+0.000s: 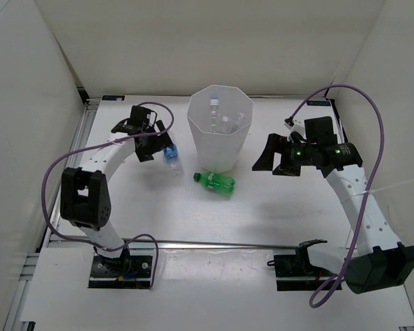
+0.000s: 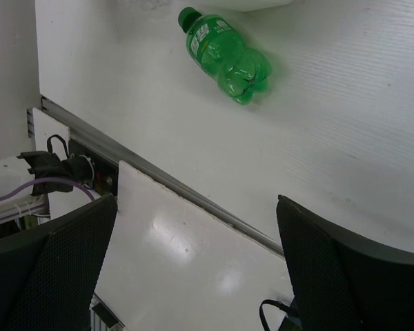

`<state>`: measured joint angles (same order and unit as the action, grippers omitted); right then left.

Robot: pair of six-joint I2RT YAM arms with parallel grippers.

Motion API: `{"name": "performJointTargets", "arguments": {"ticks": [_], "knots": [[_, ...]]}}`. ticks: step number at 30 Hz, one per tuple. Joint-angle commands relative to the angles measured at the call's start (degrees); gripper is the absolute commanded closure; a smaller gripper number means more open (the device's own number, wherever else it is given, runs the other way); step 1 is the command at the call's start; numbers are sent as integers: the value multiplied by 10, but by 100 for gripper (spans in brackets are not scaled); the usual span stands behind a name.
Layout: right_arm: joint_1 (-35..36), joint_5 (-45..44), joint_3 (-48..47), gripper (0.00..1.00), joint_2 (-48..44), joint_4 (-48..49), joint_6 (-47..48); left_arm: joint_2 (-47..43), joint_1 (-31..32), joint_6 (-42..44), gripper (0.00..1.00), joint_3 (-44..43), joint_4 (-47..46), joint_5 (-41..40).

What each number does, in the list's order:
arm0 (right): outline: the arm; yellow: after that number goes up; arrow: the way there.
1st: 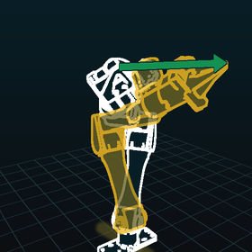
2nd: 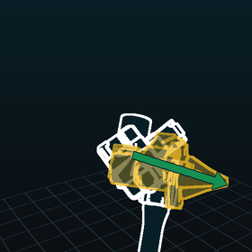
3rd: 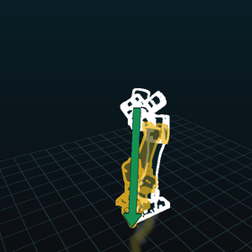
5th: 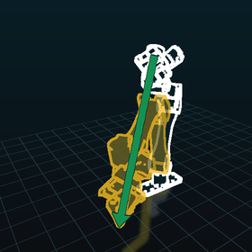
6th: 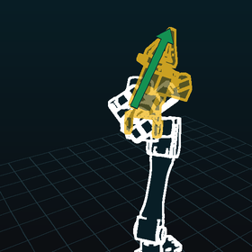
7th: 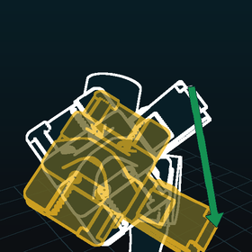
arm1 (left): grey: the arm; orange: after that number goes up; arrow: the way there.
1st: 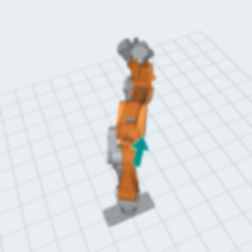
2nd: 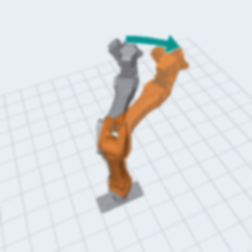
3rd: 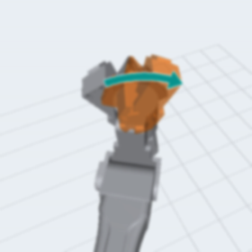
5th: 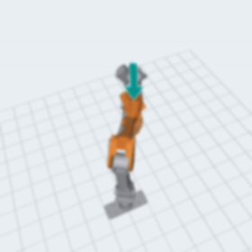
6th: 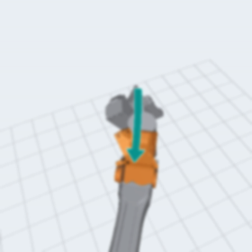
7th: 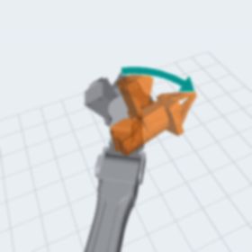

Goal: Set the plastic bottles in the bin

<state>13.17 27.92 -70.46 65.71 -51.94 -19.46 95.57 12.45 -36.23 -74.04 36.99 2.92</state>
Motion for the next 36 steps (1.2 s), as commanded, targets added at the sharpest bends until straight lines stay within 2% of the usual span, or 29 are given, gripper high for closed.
{"name": "performJointTargets", "arguments": {"ticks": [1, 8, 18, 23, 25, 30, 34, 36], "knots": [[2, 21, 0, 0, -8, 20, 11, 29, 4, 20, 1, -22, -14, 20], [2, 34, -18, 0, -3, 20, 17, 100, 4, 19, 1, -38, -19, 20], [2, 47, -12, 0, 2, 20, 33, 181, 9, 2, 1, -131, -19, 44], [2, 42, -12, 0, 2, 20, 33, 193, 9, -9, 1, -109, -19, 49], [2, 35, -12, 0, 2, 20, 38, 193, 9, -9, 8, -84, -19, 49], [2, 35, -17, 0, 7, 20, 38, 182, 9, -9, 12, -50, -19, 54], [2, 35, -28, 0, 18, 20, 38, 175, 9, -3, 20, -32, -19, 54], [2, 41, -34, 0, 18, 20, 38, 163, 9, -3, 20, -32, -19, 49]]}}
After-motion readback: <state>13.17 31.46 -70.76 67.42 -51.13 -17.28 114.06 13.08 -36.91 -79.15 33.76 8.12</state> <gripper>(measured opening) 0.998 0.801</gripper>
